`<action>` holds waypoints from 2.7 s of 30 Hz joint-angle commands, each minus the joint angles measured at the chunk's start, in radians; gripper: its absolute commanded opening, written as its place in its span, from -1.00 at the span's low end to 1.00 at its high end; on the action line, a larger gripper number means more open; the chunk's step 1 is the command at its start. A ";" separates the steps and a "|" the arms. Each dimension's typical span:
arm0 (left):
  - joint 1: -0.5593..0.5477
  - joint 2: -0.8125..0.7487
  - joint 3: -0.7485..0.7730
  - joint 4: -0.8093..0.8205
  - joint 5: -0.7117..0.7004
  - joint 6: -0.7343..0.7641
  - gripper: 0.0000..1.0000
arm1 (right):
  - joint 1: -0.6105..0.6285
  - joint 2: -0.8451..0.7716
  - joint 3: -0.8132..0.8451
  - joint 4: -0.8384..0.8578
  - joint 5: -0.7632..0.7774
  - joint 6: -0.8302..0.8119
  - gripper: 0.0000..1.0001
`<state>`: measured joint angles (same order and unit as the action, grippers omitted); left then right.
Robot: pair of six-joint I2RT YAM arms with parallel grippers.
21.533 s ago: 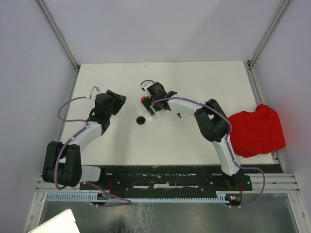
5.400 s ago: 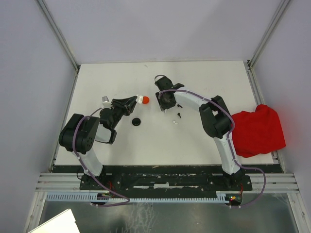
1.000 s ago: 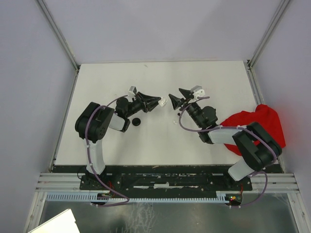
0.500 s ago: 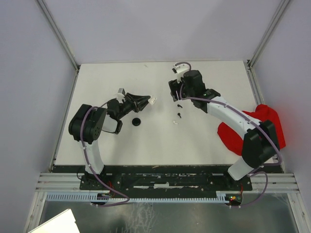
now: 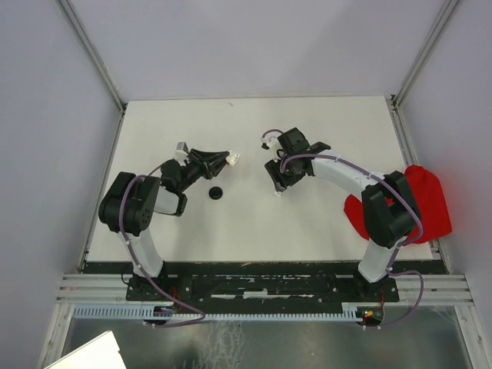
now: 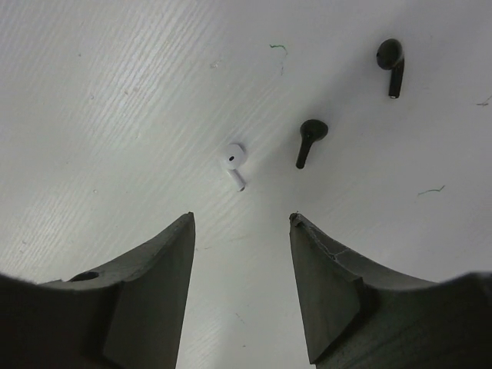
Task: Insert the wireless bluetooth earbuds into the charging case
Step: Pick up the earbud from the center of the board.
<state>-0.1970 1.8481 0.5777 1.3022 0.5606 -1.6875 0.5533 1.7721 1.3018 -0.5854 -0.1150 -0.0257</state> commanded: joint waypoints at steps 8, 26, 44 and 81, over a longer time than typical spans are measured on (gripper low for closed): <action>0.061 -0.086 -0.069 0.027 -0.056 0.037 -0.94 | 0.058 0.092 0.085 -0.009 -0.010 -0.097 0.10; 0.091 -0.082 -0.083 0.042 -0.036 0.031 -0.94 | 0.079 0.212 0.192 -0.101 0.057 -0.187 0.02; 0.095 -0.071 -0.082 0.052 -0.033 0.029 -0.94 | 0.079 0.264 0.209 -0.101 0.038 -0.198 -0.07; 0.100 -0.062 -0.086 0.071 -0.030 0.018 -0.94 | 0.079 0.305 0.253 -0.154 0.057 -0.193 -0.73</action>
<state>-0.1059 1.7969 0.4999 1.3060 0.5255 -1.6878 0.6285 2.0716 1.5154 -0.7231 -0.0692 -0.2142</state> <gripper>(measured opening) 0.307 0.256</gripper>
